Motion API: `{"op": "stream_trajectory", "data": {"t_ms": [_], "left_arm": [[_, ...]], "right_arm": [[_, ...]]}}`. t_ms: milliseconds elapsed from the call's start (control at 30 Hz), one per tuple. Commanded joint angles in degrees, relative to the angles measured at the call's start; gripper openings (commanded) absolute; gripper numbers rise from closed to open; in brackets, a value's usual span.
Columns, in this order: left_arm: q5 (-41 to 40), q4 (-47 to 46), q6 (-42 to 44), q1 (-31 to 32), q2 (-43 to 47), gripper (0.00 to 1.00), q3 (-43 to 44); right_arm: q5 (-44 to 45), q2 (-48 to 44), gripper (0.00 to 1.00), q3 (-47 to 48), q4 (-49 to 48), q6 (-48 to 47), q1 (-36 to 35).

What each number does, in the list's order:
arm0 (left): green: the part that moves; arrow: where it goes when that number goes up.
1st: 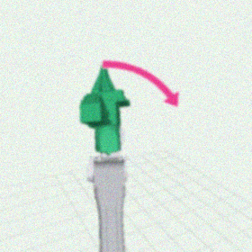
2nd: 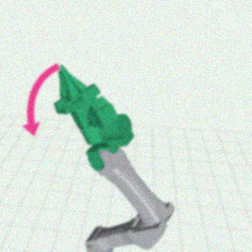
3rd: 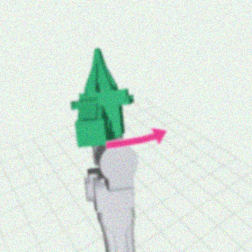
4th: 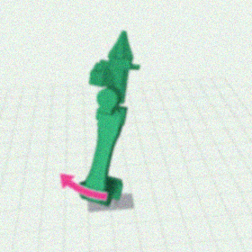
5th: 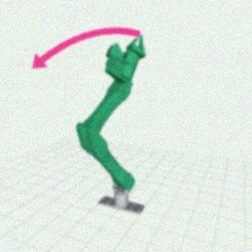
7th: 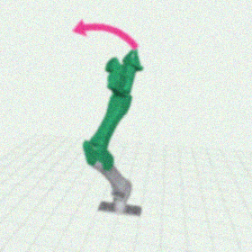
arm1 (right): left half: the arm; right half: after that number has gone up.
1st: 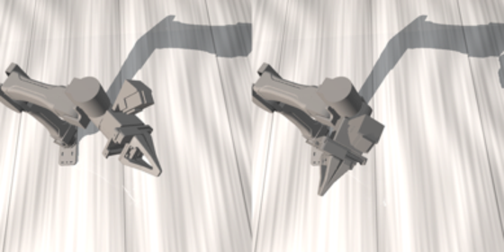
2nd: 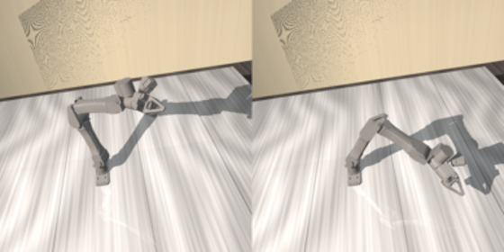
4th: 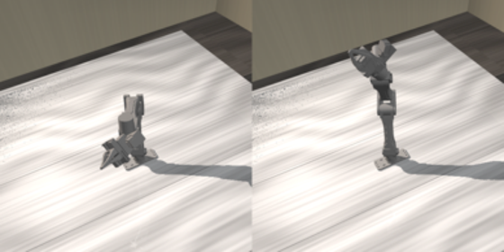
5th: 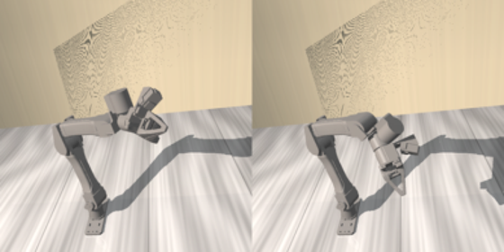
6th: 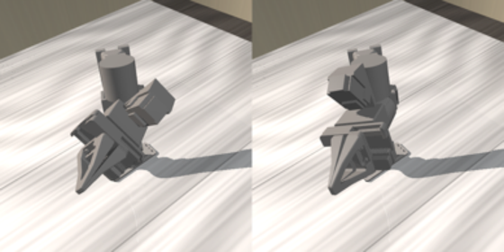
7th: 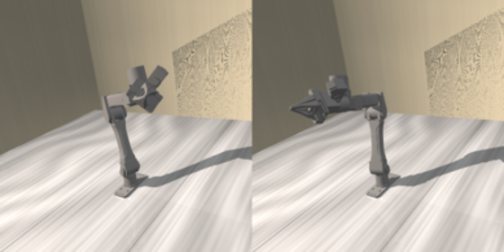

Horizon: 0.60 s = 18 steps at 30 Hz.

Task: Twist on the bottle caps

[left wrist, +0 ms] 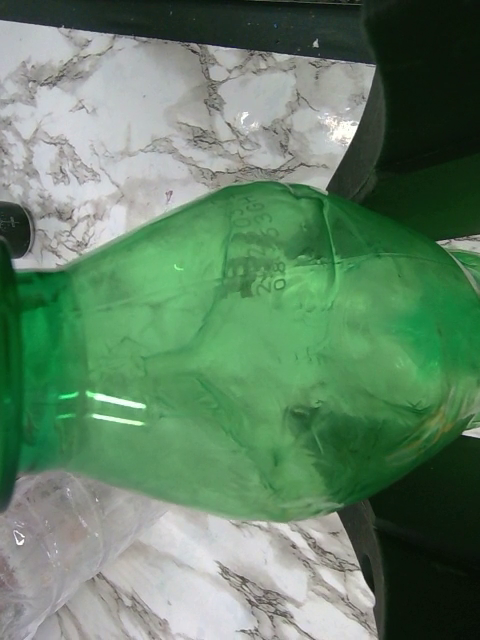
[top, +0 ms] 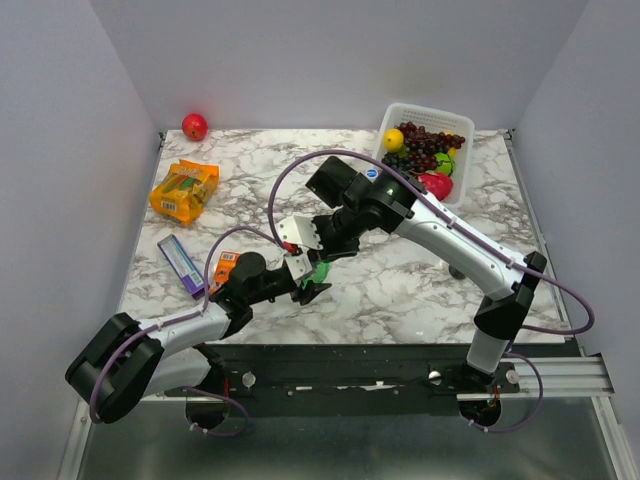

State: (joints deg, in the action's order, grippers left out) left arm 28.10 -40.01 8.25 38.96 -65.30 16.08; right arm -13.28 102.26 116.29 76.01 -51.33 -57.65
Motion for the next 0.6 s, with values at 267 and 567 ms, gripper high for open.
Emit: {"op": "stream_trajectory", "data": {"t_ms": [267, 567], "left_arm": [[-9.2, -16.9, 7.2, 0.6, 4.0, 0.00, -2.7], [-11.0, -16.6, 6.4, 0.8, 3.7, 0.00, -2.7]], "right_arm": [[-3.6, 9.3, 0.36, 5.0, 11.3, 12.7, -0.5], [2.5, 12.1, 0.35, 6.5, 11.4, 19.9, -0.6]]}}
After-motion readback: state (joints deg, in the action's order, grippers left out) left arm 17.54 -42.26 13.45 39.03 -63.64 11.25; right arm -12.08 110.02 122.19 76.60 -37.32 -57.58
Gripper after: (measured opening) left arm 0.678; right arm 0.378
